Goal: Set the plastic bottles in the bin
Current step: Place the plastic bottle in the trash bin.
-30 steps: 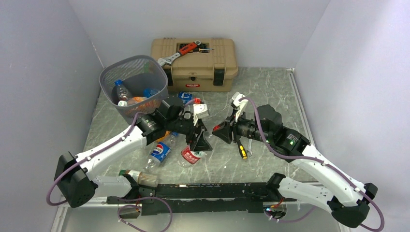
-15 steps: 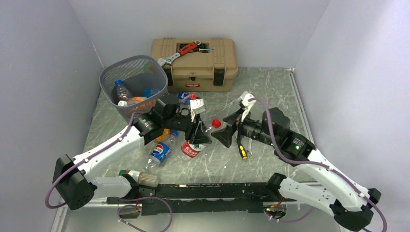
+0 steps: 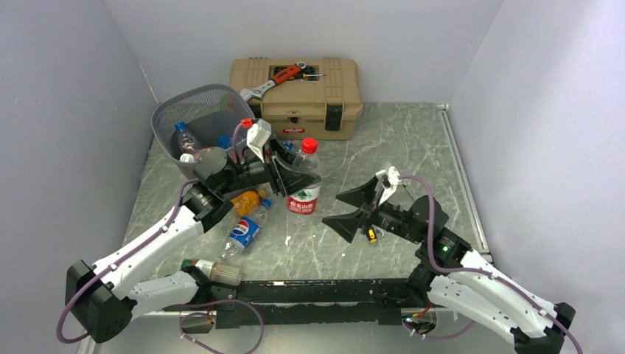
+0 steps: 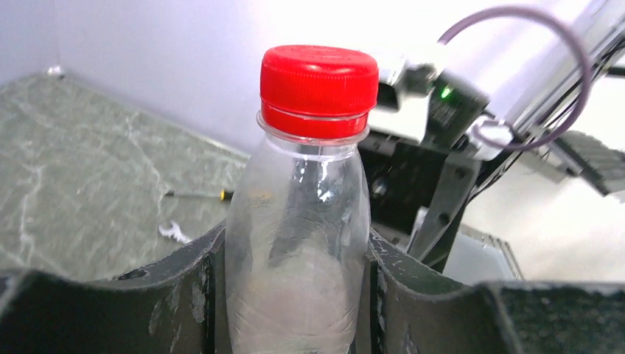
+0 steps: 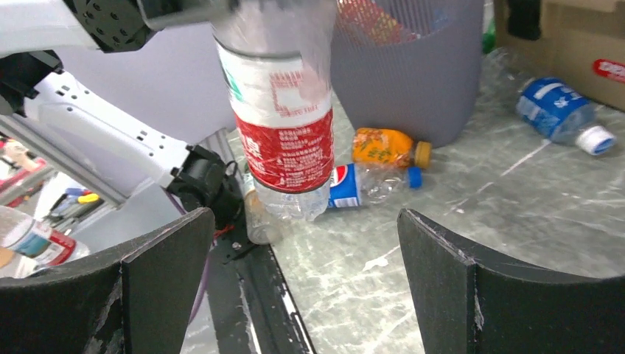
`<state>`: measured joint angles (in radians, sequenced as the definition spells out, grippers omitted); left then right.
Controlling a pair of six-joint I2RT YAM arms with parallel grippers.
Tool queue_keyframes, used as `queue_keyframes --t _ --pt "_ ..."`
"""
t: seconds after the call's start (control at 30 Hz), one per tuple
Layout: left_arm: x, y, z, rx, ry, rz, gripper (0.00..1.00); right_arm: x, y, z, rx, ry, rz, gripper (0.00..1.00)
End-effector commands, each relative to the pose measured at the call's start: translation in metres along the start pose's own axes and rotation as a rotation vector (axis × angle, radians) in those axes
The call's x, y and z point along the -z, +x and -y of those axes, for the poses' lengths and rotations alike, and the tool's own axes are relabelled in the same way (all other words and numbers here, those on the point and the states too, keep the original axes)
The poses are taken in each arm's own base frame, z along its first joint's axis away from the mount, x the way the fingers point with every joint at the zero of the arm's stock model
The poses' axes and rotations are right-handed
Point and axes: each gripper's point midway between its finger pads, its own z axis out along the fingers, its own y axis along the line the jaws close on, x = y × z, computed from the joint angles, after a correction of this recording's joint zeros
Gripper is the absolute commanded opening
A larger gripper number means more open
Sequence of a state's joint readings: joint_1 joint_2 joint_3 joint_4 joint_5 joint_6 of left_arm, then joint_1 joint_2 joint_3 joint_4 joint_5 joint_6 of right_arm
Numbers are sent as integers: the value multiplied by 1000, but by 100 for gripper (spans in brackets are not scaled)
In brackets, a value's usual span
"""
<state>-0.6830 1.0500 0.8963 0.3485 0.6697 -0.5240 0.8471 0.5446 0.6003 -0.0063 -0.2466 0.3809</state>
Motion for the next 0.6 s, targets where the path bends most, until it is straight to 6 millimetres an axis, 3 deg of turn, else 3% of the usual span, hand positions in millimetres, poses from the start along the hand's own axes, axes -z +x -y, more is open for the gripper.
queue_keyframes --t 0.0,0.17,0.37,0.57 --pt "-8 -46 21 56 92 184 39 -14 -46 -36 -31 -182 179 100" --pt "-12 -45 21 97 114 185 38 -28 -63 -50 -42 -260 229 100" --pt "-10 -43 17 97 93 216 37 -54 -55 -47 -71 -248 209 99" --pt "-11 -39 18 88 87 195 39 -79 -45 -44 -94 -222 176 78"
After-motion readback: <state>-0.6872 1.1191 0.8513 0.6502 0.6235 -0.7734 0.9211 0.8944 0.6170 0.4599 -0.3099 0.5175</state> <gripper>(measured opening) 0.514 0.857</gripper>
